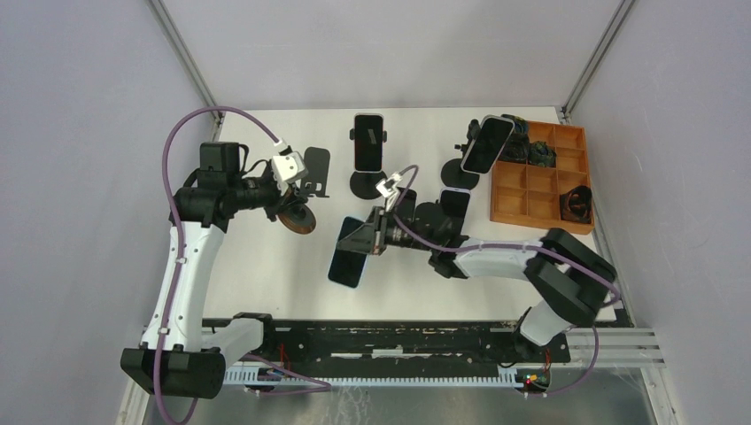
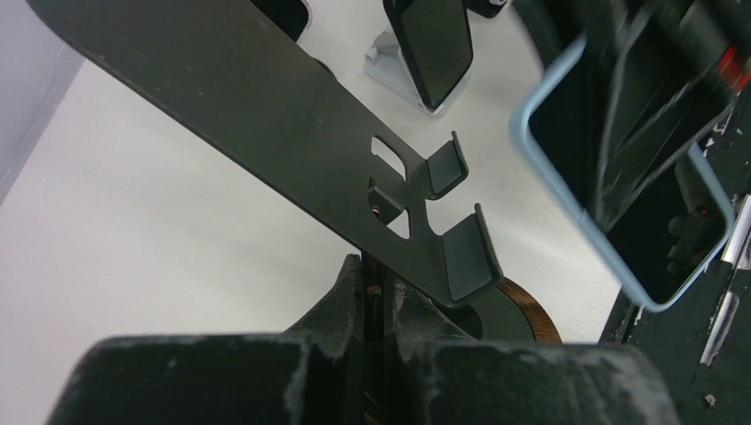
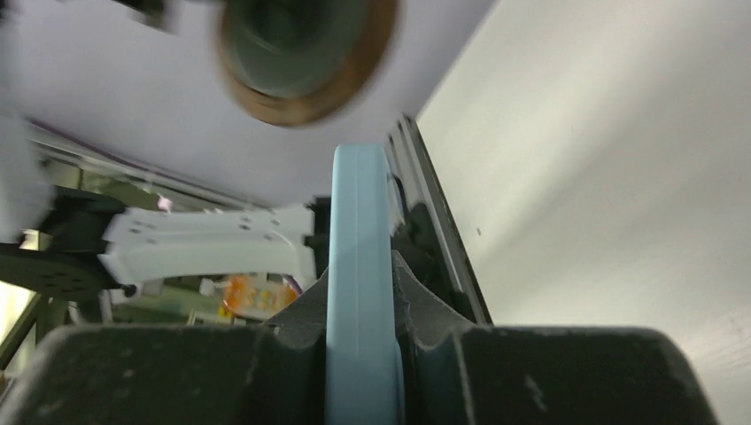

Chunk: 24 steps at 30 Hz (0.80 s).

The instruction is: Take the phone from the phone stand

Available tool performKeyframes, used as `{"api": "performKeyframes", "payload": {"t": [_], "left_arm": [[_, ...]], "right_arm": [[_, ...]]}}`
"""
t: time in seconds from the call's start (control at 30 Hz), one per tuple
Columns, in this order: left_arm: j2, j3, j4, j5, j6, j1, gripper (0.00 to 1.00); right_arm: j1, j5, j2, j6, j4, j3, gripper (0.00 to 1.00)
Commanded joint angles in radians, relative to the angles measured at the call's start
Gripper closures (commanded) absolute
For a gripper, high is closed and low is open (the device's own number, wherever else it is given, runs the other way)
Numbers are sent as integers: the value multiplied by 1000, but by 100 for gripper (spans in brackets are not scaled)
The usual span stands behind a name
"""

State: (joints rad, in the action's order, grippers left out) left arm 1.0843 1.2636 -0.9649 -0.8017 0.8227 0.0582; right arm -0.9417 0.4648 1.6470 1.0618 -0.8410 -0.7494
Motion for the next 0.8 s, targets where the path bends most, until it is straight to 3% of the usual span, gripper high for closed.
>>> {"api": "performKeyframes", "payload": {"t": [0.0,0.2,0.4,0.7,0.77], "left_arm": [[-18,58,-10,-92,-53,-4,98],[-38,54,-40,-135,-55,-4,98],[-43,46,-44,-164,-58,-5,98],[-44,48,-80,-210,-16,-6,98],[-42,50,-97,-213,1,-6,98]], "right_arm": [[-66,-13,155,-64,67,-175,100],[-98,-48,357,-82,142,-353,100],[-100,-112,463,-98,209,-420,100],[-91,-154,541,-175,299,-474,85],[-87,-162,547,-172,304,-475,79]]}}
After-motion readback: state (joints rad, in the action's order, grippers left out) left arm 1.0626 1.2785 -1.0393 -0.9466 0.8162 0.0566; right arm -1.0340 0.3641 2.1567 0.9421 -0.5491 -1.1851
